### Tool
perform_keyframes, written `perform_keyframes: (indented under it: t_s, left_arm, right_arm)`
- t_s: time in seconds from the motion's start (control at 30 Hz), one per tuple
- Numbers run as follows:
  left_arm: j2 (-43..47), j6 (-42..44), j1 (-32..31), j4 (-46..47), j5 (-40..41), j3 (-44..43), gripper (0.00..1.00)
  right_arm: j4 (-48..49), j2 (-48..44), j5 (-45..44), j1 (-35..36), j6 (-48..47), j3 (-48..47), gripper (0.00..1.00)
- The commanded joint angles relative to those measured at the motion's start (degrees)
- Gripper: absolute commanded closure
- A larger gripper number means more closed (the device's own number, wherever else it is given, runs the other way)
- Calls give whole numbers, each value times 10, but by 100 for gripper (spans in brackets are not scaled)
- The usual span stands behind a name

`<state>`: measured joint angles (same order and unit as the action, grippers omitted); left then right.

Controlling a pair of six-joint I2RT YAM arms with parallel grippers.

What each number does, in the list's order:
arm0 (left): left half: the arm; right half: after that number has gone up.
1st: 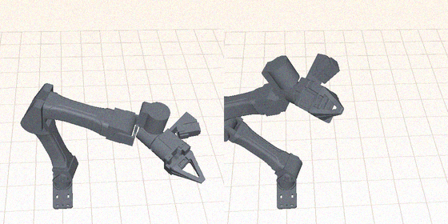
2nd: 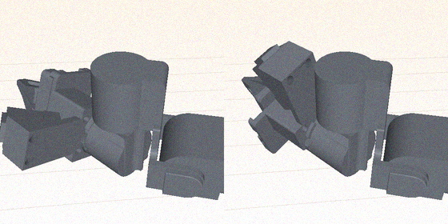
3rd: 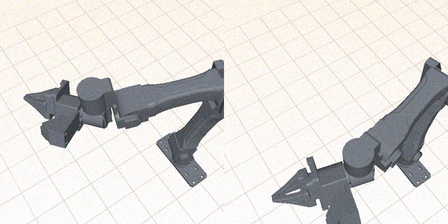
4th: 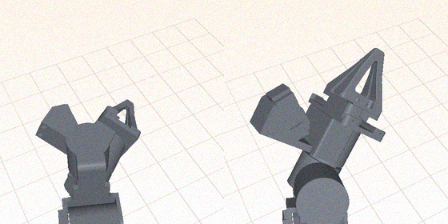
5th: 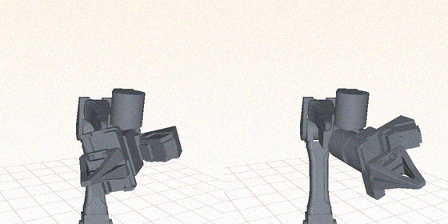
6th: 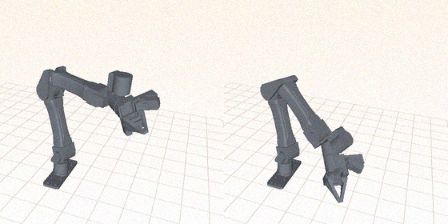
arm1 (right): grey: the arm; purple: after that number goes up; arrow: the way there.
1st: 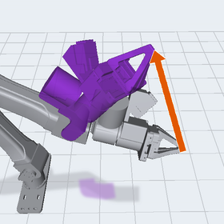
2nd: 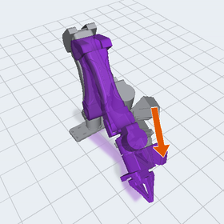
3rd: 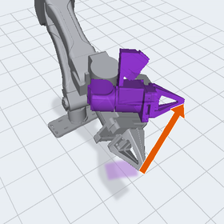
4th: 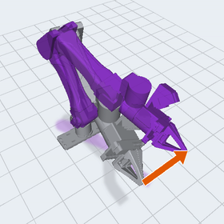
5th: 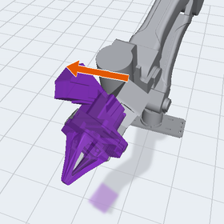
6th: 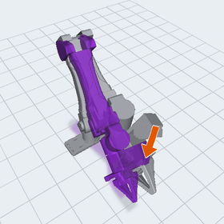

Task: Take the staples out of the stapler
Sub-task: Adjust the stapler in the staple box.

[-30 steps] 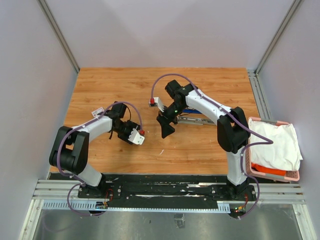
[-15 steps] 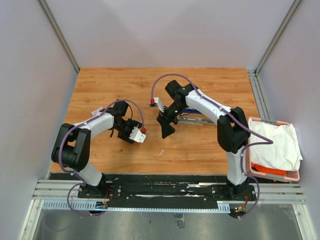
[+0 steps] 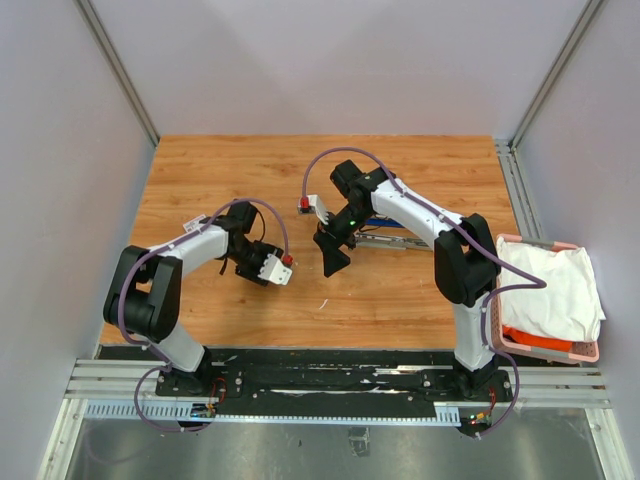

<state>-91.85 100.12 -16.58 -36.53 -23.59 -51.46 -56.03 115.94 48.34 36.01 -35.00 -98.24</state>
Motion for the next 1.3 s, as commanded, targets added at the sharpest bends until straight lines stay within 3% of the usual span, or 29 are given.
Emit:
perform_keyframes:
  t_s: [0.0,0.77,0.93,1.27]
  left_arm:
    - [-11,-3,-3,-14,14,27,46]
    - [22,-15,-3,46,12,74,60]
    - [27,-28,-3,55,9,77,58]
    - [42,-66,-3,109,-2,80,46]
  right_arm:
    - [-18,-11,-2,5,-10,-7,17]
    - [-18,-9,-3,5,-10,-8,16]
    - [-18,-10,-3,5,-9,-8,17]
    - [-18,-10,-5,6,-10,-7,16]
